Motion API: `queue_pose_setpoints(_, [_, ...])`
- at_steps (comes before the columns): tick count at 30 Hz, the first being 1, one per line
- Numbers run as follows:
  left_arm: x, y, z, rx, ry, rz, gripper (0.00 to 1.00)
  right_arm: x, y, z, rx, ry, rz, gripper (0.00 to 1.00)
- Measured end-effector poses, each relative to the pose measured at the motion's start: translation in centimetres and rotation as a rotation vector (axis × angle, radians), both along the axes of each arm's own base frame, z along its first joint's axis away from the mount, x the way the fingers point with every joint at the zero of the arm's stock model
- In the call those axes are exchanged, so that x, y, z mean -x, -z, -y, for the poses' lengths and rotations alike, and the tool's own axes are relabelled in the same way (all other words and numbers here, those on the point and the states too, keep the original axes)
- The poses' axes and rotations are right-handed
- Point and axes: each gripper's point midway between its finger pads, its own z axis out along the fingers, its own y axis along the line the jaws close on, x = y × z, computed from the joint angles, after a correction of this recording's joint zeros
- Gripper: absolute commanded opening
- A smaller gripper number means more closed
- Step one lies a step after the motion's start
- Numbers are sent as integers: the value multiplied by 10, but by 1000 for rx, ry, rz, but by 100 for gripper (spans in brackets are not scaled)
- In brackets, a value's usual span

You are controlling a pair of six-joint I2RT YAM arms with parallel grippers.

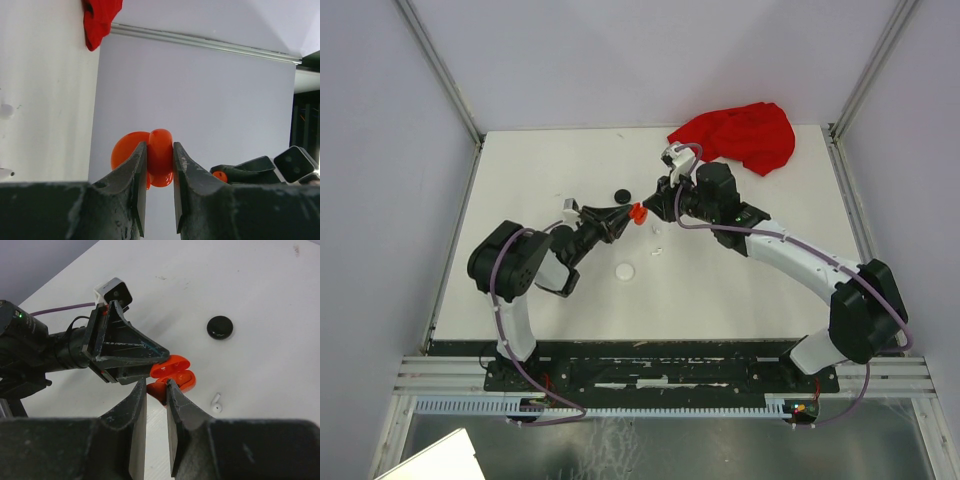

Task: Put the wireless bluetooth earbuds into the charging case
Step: Place the earbud in the charging case.

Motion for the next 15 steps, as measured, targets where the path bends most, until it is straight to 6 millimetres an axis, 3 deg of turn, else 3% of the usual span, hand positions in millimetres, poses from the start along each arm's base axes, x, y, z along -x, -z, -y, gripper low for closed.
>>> queue_pose_setpoints(5, [1, -12, 14, 25, 47, 23, 3, 10, 17, -4, -26, -34, -34, 10])
queue_pose_setpoints(15, [6, -20, 29, 47, 107, 35, 3, 13, 23, -5, -49, -50, -25, 9])
